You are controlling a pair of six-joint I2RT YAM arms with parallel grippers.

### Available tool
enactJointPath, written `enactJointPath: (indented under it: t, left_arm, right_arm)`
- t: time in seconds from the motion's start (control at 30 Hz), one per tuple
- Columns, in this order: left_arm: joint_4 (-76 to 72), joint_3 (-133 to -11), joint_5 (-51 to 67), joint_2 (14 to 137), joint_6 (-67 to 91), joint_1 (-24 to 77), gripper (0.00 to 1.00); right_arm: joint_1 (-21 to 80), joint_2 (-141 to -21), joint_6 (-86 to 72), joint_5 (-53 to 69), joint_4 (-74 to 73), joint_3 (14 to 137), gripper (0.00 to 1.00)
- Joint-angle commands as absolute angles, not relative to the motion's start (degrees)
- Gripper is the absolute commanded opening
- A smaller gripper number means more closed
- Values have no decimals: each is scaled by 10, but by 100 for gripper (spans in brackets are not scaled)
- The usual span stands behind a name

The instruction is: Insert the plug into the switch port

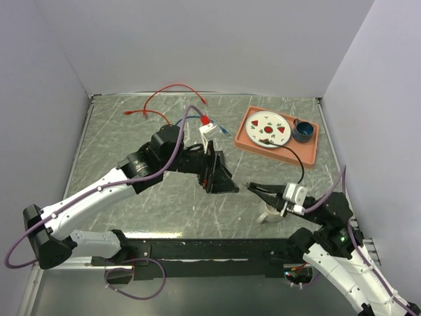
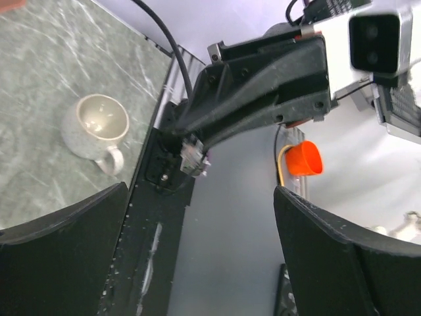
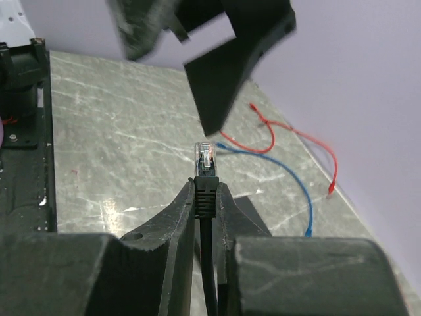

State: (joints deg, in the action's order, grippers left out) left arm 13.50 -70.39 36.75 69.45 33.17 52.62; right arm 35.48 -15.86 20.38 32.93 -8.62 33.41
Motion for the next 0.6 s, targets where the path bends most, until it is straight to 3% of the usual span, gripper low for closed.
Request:
enactJointPath:
  t: [0.0, 0.27, 0.57]
  left_arm:
    - [83, -699, 400, 694, 352, 526, 97]
    - [73, -690, 397, 671, 341, 525, 99]
    - [137, -719, 375, 693, 329, 526, 96]
  right_arm:
    - [356, -113, 234, 371, -12, 300, 0]
    - [357, -47, 329, 506, 14, 243, 0]
    - [357, -81, 287, 420, 28, 260, 0]
